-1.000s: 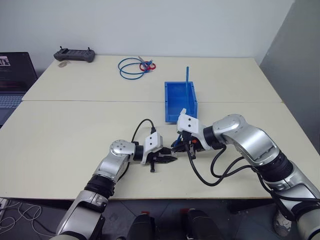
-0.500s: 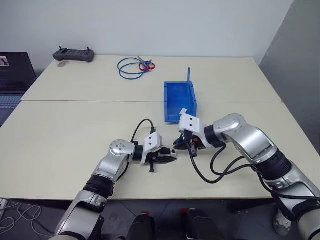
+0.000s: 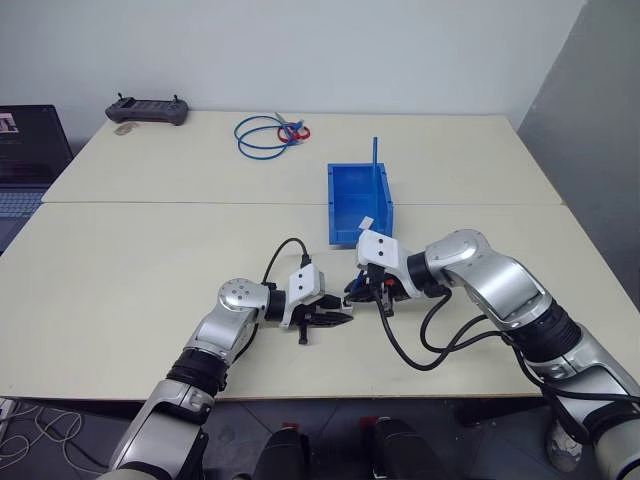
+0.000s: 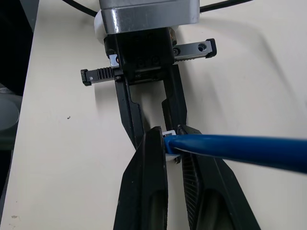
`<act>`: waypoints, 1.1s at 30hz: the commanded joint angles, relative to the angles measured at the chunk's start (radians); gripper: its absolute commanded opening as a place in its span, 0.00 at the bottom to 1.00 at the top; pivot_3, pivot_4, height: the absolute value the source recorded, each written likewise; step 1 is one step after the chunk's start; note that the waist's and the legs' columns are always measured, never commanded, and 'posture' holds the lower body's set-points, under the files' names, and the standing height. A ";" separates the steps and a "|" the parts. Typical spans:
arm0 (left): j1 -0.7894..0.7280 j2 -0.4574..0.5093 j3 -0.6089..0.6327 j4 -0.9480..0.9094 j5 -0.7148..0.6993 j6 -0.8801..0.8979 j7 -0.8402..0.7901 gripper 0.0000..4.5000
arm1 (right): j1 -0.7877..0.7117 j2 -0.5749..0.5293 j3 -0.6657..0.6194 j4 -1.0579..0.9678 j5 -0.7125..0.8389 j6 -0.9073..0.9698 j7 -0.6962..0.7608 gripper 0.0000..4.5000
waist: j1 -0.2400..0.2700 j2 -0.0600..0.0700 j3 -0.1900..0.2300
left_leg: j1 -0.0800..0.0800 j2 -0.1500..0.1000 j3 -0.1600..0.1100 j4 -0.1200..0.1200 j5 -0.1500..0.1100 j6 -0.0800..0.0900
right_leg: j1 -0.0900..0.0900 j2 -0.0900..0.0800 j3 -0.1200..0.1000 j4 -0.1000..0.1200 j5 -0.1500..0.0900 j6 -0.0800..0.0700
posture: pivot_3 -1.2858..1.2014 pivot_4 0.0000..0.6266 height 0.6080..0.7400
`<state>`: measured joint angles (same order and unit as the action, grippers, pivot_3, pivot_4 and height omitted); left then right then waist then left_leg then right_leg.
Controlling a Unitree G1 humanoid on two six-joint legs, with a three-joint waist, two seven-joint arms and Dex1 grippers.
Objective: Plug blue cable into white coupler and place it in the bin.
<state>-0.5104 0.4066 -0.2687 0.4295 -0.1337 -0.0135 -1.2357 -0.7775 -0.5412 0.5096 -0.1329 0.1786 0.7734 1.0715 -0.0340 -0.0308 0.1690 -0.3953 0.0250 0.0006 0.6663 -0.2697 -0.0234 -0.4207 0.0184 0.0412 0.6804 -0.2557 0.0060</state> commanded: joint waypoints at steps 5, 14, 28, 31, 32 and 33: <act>0.002 0.021 0.001 0.026 0.020 0.004 0.000 0.18 | -0.010 0.015 0.009 0.029 -0.016 -0.028 0.008 0.03 | 0.000 0.000 0.000 | 0.000 0.000 0.000 0.000 0.000 0.000 | 0.000 0.000 0.000 0.000 0.000 0.000 | 0.52 0.24 1.00; 0.010 0.027 0.004 0.018 0.019 0.006 0.005 0.18 | 0.014 -0.006 0.048 0.020 -0.047 -0.091 0.048 0.03 | -0.001 0.000 0.000 | 0.001 0.001 0.001 0.000 0.000 0.000 | 0.000 0.002 0.000 0.000 0.000 0.000 | 0.52 0.24 1.00; 0.006 0.026 0.007 0.023 0.020 0.003 0.011 0.18 | 0.033 0.012 0.080 0.041 -0.086 -0.161 0.096 0.03 | -0.001 0.000 0.000 | 0.002 0.002 0.001 0.000 0.000 0.000 | 0.001 0.003 0.000 0.000 0.000 0.000 | 0.52 0.24 1.00; 0.007 0.026 0.006 0.024 0.020 0.000 0.009 0.18 | 0.034 0.025 0.085 0.087 -0.081 -0.202 0.127 0.03 | -0.001 0.000 0.000 | 0.002 0.002 0.001 0.000 0.000 0.000 | 0.001 0.003 0.000 0.000 0.000 0.000 | 0.52 0.24 1.00; 0.008 0.026 0.006 0.023 0.020 -0.001 0.010 0.18 | 0.037 0.025 0.088 0.110 -0.087 -0.237 0.141 0.03 | -0.001 0.000 -0.001 | 0.003 0.002 0.001 0.000 0.000 0.000 | 0.001 0.003 0.000 0.000 0.000 0.000 | 0.52 0.24 1.00; 0.009 0.026 0.006 0.023 0.020 -0.002 0.010 0.18 | 0.039 0.025 0.089 0.130 -0.091 -0.268 0.155 0.03 | -0.001 0.000 -0.001 | 0.003 0.002 0.002 0.000 0.000 0.000 | 0.001 0.003 0.000 0.000 0.000 0.000 | 0.52 0.24 1.00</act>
<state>-0.5105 0.4131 -0.2692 0.4379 -0.1316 -0.0249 -1.2360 -0.7667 -0.5227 0.5391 -0.0486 0.0979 0.5425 1.1696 -0.0350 -0.0309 0.1678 -0.3921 0.0272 0.0022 0.6662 -0.2697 -0.0234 -0.4194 0.0220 0.0415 0.6805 -0.2558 0.0060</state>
